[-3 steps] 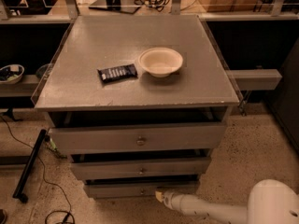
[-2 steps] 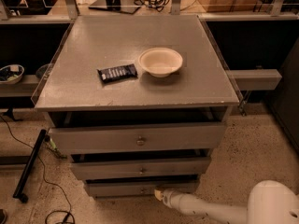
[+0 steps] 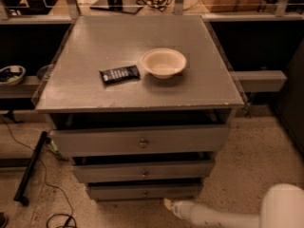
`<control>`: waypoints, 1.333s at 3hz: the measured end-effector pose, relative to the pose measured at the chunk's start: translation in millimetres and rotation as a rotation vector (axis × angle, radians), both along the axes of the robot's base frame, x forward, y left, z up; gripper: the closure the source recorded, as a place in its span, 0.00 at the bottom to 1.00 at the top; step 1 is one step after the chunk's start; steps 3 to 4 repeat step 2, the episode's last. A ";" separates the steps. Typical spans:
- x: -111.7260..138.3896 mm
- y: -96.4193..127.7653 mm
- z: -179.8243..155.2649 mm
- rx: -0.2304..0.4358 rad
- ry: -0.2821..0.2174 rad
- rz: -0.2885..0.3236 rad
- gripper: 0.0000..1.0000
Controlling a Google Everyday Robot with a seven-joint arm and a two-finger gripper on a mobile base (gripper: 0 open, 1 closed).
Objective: Close bottom drawer
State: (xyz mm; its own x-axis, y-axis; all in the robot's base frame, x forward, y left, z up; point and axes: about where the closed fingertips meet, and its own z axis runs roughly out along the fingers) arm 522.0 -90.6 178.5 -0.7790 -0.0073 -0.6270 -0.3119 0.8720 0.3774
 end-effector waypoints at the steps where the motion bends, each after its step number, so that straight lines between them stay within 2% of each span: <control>1: -30.1 -18.8 0.3 0.004 0.042 -0.038 1.00; 2: -32.6 -17.7 -0.1 0.005 0.045 -0.036 0.81; 4: -32.6 -17.7 -0.1 0.005 0.045 -0.036 0.81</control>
Offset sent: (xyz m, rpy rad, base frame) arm -0.0255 -0.0162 0.0003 0.0031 0.0357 -0.0332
